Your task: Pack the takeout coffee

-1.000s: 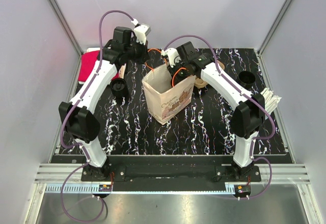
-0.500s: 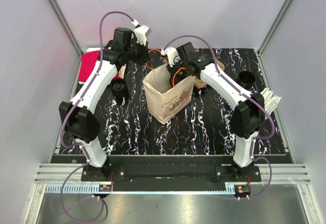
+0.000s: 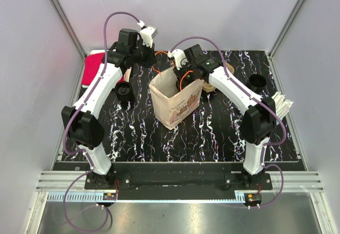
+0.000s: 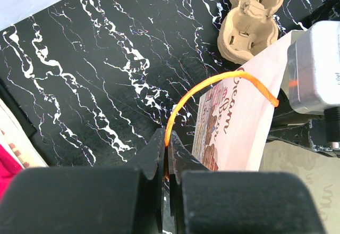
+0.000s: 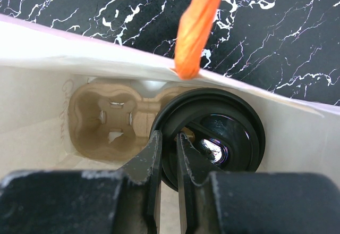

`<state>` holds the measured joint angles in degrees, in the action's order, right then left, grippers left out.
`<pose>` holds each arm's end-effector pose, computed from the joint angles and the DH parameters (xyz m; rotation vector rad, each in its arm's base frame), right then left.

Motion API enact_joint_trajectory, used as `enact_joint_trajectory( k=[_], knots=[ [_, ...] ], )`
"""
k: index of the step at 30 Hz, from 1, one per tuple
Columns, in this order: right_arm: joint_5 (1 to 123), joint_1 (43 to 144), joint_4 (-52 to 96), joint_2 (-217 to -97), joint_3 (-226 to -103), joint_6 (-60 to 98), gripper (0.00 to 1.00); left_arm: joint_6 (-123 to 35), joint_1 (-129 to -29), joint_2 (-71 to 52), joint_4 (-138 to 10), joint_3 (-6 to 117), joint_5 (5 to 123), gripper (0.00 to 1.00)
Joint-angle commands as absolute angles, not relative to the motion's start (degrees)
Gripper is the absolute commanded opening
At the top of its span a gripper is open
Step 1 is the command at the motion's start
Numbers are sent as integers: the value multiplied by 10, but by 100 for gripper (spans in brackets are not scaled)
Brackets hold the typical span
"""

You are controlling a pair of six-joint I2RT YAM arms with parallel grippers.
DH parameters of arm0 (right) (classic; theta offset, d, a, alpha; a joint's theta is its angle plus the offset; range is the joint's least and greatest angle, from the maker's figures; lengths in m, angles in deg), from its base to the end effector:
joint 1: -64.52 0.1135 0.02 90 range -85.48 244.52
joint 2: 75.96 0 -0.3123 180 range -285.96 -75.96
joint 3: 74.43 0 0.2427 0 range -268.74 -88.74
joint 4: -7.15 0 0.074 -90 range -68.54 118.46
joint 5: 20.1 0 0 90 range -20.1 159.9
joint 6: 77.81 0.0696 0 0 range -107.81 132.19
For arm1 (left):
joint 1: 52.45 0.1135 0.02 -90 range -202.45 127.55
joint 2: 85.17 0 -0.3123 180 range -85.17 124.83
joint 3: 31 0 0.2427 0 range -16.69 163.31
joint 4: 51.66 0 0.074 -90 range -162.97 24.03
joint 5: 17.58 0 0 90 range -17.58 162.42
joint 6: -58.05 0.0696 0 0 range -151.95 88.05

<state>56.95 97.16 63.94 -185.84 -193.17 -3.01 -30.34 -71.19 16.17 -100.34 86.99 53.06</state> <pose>0.3798 0.2618 0.3393 -1.0768 2.1674 0.4122 0.4020 -0.1607 0.4152 0.5748 2.0625 -0.5354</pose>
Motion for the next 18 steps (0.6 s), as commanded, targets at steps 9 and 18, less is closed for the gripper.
enact_joint_trajectory(
  k=[9,18],
  knots=[
    [565,977,608,-1870,-1925,-36,0,-302,-713,143,-981,869,513,0],
    [563,977,607,-1879,-1919,-37,0,-301,-715,142,-981,869,513,0]
  ],
)
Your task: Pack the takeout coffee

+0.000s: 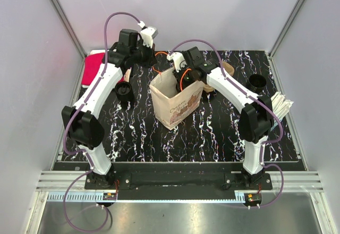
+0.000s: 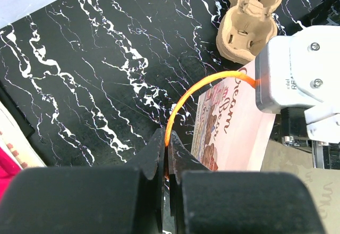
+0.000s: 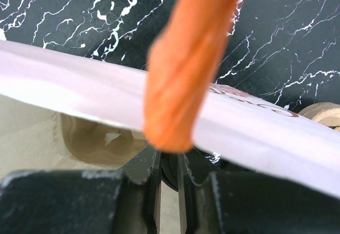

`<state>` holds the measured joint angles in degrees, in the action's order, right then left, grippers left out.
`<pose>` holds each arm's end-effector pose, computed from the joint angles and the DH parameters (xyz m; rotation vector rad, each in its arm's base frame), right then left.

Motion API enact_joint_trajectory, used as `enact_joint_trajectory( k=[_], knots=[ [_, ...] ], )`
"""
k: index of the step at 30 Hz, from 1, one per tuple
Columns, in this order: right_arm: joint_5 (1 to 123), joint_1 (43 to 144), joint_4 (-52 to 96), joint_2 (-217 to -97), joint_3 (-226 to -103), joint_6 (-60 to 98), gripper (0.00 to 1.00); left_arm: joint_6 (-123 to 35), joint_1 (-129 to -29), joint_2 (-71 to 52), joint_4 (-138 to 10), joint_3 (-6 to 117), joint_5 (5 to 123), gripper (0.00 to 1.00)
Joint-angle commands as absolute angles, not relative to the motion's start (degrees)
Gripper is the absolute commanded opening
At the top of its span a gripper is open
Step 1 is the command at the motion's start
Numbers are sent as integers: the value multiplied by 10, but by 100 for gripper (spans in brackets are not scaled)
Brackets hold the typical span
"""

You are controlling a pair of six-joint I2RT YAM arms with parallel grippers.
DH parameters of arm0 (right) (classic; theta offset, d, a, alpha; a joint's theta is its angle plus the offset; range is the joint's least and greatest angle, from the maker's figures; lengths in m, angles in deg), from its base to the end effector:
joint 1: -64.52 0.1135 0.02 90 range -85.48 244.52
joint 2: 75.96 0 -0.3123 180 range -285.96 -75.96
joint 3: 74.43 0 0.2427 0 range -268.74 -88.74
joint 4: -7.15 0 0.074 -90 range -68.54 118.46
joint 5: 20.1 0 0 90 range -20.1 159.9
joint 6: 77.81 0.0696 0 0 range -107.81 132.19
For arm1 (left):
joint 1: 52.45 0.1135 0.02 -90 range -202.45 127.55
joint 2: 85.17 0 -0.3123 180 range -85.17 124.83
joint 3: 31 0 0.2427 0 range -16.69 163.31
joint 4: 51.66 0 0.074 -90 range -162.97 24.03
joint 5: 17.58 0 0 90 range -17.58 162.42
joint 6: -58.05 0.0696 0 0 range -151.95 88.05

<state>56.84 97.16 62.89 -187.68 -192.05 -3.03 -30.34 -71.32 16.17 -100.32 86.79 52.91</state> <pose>0.3860 0.2659 0.3202 -1.0881 2.1990 0.4131 0.4015 -0.1618 0.4140 0.5788 2.0648 -0.5397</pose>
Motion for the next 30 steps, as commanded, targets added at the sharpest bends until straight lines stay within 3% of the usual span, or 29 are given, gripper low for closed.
enact_joint_trajectory(
  k=[1,30],
  knots=[
    [564,977,607,-1880,-1918,-37,0,-301,-716,141,-981,870,513,0],
    [565,977,600,-1888,-1902,-40,0,-300,-716,138,-981,868,521,0]
  ],
)
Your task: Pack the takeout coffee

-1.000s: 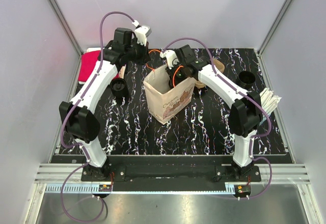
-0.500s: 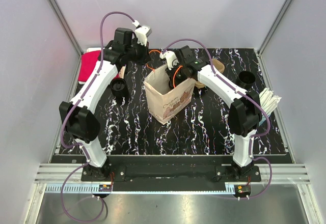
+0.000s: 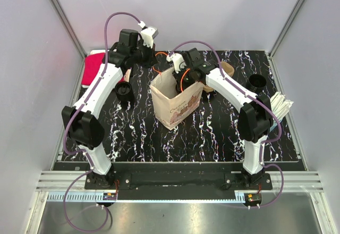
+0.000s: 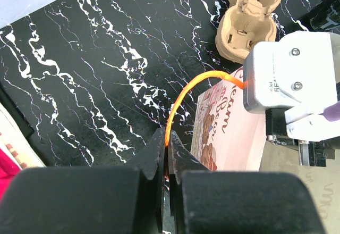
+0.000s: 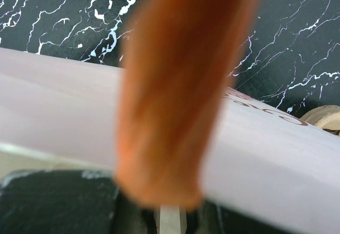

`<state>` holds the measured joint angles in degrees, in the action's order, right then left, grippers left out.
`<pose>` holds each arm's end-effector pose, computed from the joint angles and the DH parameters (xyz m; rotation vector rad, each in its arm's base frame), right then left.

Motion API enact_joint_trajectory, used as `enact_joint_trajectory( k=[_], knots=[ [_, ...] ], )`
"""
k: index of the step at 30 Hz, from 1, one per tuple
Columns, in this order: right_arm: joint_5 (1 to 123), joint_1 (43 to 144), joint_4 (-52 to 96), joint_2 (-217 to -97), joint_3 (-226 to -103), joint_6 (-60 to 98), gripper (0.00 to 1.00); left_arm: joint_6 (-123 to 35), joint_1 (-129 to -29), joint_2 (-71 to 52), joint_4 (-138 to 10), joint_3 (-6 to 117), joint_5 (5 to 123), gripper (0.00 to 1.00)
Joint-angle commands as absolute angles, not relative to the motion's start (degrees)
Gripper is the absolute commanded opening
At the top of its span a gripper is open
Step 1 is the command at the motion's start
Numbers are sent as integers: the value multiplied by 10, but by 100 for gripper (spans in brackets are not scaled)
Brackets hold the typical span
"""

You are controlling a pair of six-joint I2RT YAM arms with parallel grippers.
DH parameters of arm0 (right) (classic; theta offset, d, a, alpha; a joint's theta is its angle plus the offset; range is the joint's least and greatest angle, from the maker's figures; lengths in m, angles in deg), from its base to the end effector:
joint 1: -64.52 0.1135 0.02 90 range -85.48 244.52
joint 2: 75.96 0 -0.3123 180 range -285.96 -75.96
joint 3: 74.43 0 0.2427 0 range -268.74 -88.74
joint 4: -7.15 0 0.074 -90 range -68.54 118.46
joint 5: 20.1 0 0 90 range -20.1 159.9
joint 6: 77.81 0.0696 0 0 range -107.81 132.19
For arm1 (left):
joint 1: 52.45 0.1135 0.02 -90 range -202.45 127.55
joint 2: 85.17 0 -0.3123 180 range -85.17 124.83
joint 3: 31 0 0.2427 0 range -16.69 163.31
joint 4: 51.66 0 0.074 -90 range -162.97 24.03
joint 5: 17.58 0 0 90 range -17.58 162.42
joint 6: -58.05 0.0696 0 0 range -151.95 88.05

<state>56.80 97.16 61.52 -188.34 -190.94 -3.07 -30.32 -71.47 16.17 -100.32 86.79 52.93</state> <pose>0.3887 0.2677 0.3108 -1.0912 2.2052 0.4133 0.4011 -0.1628 0.4140 0.5818 2.0642 -0.5406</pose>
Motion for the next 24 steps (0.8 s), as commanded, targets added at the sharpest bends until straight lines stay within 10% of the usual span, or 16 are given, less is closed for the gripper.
enact_joint_trajectory(
  k=[1,14,24],
  knots=[
    [565,977,599,-1888,-1902,-40,0,-299,-715,137,-982,868,521,0],
    [561,977,599,-1887,-1896,-41,0,-300,-716,138,-981,870,521,0],
    [551,977,607,-1874,-1905,-38,42,-299,-715,137,-983,869,519,0]
  ],
)
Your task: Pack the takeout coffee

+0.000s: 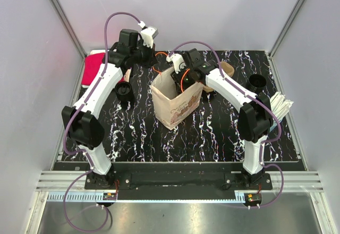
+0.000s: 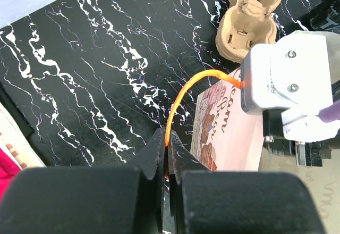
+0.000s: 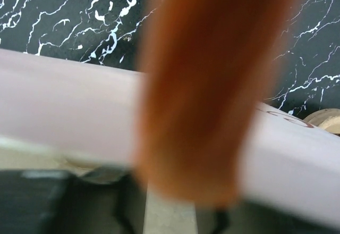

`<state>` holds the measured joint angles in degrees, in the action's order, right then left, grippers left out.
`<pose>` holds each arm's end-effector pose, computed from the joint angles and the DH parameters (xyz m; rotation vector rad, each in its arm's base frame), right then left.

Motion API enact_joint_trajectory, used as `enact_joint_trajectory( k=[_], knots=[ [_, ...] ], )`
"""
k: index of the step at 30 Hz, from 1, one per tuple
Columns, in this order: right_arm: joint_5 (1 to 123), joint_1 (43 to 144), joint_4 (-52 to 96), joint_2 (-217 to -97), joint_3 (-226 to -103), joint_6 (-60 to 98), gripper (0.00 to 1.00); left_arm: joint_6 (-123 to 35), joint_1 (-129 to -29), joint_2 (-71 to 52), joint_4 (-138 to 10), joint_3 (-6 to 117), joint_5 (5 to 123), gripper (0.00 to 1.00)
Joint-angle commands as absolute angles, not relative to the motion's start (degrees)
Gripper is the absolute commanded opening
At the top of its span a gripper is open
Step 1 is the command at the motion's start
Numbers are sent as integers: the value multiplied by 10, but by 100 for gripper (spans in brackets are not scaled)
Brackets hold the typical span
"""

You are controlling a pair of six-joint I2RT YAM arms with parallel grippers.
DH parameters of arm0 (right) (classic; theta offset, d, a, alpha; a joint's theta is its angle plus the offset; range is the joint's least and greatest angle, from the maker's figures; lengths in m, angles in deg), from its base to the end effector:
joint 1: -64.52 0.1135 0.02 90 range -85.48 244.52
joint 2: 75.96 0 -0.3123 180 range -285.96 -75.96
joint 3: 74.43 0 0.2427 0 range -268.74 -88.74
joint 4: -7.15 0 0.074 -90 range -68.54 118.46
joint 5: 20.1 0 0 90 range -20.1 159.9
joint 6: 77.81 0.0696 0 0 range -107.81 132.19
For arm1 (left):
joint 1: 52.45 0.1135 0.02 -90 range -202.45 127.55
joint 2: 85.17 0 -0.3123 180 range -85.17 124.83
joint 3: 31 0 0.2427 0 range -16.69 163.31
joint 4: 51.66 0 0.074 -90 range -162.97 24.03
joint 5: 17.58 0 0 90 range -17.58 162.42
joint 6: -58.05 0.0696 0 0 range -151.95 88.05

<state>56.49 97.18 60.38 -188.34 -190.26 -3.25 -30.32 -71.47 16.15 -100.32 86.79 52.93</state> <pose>0.3892 0.2687 0.3087 -1.0947 2.1941 0.4190 0.4010 -0.1628 0.4142 0.5818 2.0639 -0.5406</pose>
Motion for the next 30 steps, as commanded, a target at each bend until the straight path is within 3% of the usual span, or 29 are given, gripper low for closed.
enact_joint_trajectory(
  k=[1,8,17,24,25,30],
  knots=[
    [551,977,609,-1869,-1908,-38,47,-300,-716,138,-982,869,520,0],
    [545,977,645,-1826,-1953,-47,68,-298,-716,140,-983,870,517,0],
    [508,977,713,-1753,-2037,-58,85,-299,-716,140,-984,869,514,1],
    [493,977,726,-1676,-2045,-70,97,-297,-715,133,-984,871,508,33],
    [503,976,727,-1667,-2042,-78,98,-296,-716,131,-985,872,504,47],
    [628,976,727,-1607,-2011,-109,100,-284,-716,124,-995,886,463,75]
  ],
)
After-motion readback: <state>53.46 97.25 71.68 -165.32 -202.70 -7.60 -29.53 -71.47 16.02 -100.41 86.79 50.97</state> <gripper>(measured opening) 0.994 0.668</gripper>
